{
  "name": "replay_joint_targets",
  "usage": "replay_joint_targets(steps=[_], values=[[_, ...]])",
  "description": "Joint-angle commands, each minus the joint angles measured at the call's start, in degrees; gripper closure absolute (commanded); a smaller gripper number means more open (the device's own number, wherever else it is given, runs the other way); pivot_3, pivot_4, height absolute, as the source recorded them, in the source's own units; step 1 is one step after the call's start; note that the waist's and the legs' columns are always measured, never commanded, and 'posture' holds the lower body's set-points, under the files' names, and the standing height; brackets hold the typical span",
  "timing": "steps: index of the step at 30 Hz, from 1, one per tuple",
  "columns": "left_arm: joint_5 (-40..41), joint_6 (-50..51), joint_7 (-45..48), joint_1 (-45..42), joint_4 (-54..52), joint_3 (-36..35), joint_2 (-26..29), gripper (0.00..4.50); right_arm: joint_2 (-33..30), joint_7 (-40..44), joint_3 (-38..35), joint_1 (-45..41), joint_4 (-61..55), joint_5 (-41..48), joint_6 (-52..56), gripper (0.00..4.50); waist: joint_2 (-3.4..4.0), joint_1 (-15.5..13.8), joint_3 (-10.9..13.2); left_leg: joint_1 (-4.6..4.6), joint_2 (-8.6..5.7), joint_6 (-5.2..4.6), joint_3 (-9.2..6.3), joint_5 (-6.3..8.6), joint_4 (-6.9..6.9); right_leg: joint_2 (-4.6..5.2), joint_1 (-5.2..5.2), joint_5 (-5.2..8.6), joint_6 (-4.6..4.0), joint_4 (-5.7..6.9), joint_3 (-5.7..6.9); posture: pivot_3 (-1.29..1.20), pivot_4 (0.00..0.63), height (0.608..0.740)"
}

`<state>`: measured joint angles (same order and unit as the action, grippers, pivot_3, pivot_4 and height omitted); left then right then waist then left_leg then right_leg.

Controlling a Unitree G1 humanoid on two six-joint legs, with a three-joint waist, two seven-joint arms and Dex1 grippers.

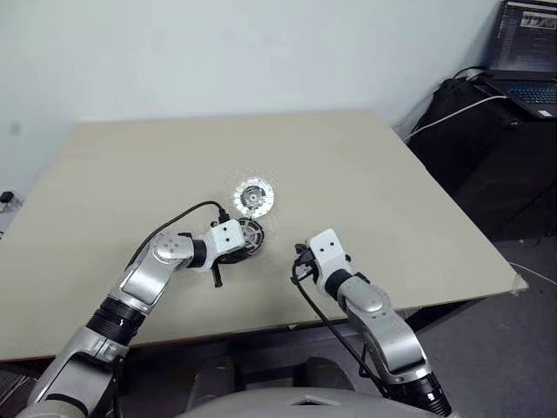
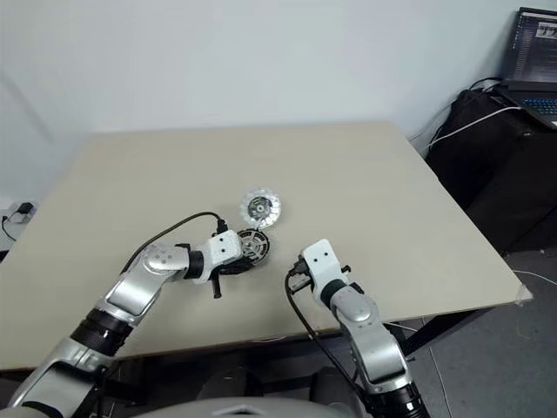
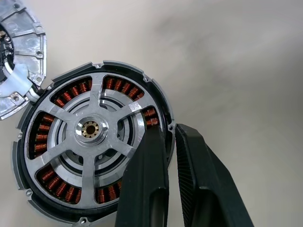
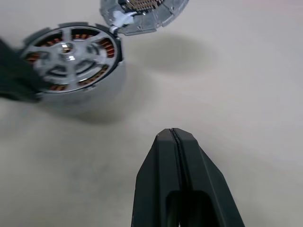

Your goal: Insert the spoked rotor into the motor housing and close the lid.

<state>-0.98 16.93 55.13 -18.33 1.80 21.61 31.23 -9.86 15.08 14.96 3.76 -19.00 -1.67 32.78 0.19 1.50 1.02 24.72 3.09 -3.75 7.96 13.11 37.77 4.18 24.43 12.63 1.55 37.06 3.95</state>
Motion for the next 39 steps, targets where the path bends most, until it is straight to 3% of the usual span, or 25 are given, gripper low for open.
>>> replay_joint_targets(steps=[1,16,24,29,30,39], values=[[2.1,1.7,1.8,-0.3,-6.3,0.1,-0.5,4.49,-0.3,-0.5,-1.4,0.2,-2.9,0.3,-0.2,4.5,0.0,0.0,0.0,0.0,0.0,0.0,0.0,0.0,0.01,0.0,0.0,0.0,0.01,0.01,0.0,0.0,0.0,0.74],[1.3,5.1,5.3,2.5,-9.4,5.3,0.7,4.49,0.3,-1.3,-1.8,0.6,-3.3,0.2,0.2,4.5,0.01,0.0,0.0,-0.01,0.03,-0.03,-0.02,0.02,0.08,0.0,0.0,0.0,0.02,0.06,-0.02,0.0,0.0,0.74],[1.3,5.4,4.4,3.2,-10.2,5.5,0.4,1.9,0.3,-1.5,-1.6,0.4,-3.4,0.2,0.2,4.5,0.05,0.0,0.0,-0.04,0.03,-0.03,-0.03,0.02,0.08,0.05,-0.02,0.0,0.02,0.08,-0.01,0.0,0.0,0.74],[4.4,5.1,2.5,3.6,-12.7,1.9,-0.9,0.22,-0.3,-0.7,-1.8,0.6,-4.6,0.7,0.2,4.5,0.05,0.0,0.0,-0.03,0.03,-0.03,-0.04,0.02,0.07,0.05,-0.01,0.0,0.01,0.08,-0.02,0.0,0.0,0.74],[5.8,4.8,2.0,4.0,-13.7,0.4,-1.3,0.04,-0.7,-0.1,-1.8,0.6,-5.2,1.0,0.3,4.5,0.04,0.0,0.0,-0.02,0.03,-0.03,-0.03,0.02,0.08,0.05,-0.01,0.0,0.01,0.08,-0.02,0.0,0.0,0.74],[8.6,0.7,-11.1,16.2,-22.0,-10.8,-4.8,0.04,-6.3,6.5,-0.4,-1.7,-8.0,3.3,2.0,4.5,0.08,0.3,0.0,-0.08,0.04,-0.04,-0.04,0.02,0.08,0.13,-0.04,-0.01,0.02,0.07,-0.04,0.0,0.0,0.74]])
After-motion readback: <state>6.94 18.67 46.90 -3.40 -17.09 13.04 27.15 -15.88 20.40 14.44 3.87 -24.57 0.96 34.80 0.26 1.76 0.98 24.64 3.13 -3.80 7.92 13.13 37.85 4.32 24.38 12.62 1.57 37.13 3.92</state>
